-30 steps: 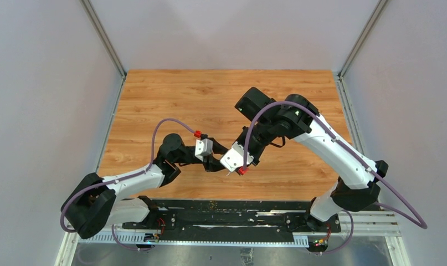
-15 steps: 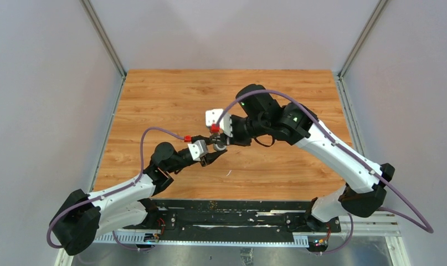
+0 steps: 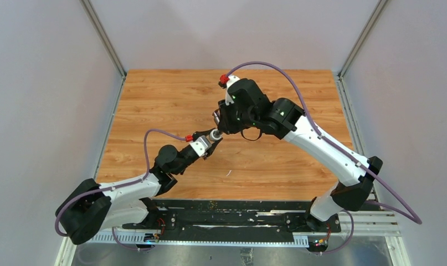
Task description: Install the water faucets
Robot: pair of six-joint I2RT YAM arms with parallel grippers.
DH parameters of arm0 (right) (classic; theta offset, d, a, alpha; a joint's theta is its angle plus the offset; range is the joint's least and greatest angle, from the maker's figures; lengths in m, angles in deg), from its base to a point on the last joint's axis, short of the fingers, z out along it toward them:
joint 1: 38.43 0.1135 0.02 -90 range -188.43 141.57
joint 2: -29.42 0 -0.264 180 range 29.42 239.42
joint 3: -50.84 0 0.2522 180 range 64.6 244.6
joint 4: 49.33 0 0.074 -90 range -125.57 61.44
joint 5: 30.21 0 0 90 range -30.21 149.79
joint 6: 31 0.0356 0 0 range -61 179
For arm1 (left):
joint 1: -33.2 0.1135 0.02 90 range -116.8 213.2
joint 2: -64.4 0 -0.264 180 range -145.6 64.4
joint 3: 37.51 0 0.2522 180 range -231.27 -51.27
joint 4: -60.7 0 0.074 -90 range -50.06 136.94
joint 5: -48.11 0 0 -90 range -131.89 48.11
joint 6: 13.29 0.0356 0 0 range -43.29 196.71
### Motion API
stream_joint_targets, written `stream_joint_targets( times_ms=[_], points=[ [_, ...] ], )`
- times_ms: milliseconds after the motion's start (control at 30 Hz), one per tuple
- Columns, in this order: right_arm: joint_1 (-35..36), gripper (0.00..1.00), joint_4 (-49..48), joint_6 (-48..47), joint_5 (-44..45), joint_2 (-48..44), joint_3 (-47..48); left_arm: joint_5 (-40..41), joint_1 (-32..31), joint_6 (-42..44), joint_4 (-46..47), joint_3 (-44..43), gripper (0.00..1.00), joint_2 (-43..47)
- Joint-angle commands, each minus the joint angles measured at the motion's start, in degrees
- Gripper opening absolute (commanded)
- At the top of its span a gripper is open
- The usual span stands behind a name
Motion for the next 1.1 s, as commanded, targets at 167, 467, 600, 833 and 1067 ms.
stream_joint_targets(
  times_ms=[167,467,600,833,1067],
  points=[
    [-0.53,0.29,3.20,15.50,4.88,-0.89,-2.05,3.32,-0.30,-0.65,15.54,-0.17,0.00,-2.14],
    [-0.53,0.93,-0.53,12.67,-0.70,-9.47,-6.01,3.22,-0.30,-3.86,15.79,1.00,0.00,-1.69],
    [-0.53,1.00,-0.66,-0.40,-8.07,-15.55,-8.15,-1.05,-0.30,-6.25,14.39,1.10,0.00,-0.79],
    [-1.08,0.95,-1.17,-42.17,-18.60,-28.07,-14.98,-30.37,1.05,-8.27,-6.13,-5.97,0.00,0.58],
    [-2.82,1.00,9.08,-73.28,-34.53,-30.17,-10.72,-47.94,3.00,-14.21,-1.14,-7.68,0.00,-2.90]
  ],
)
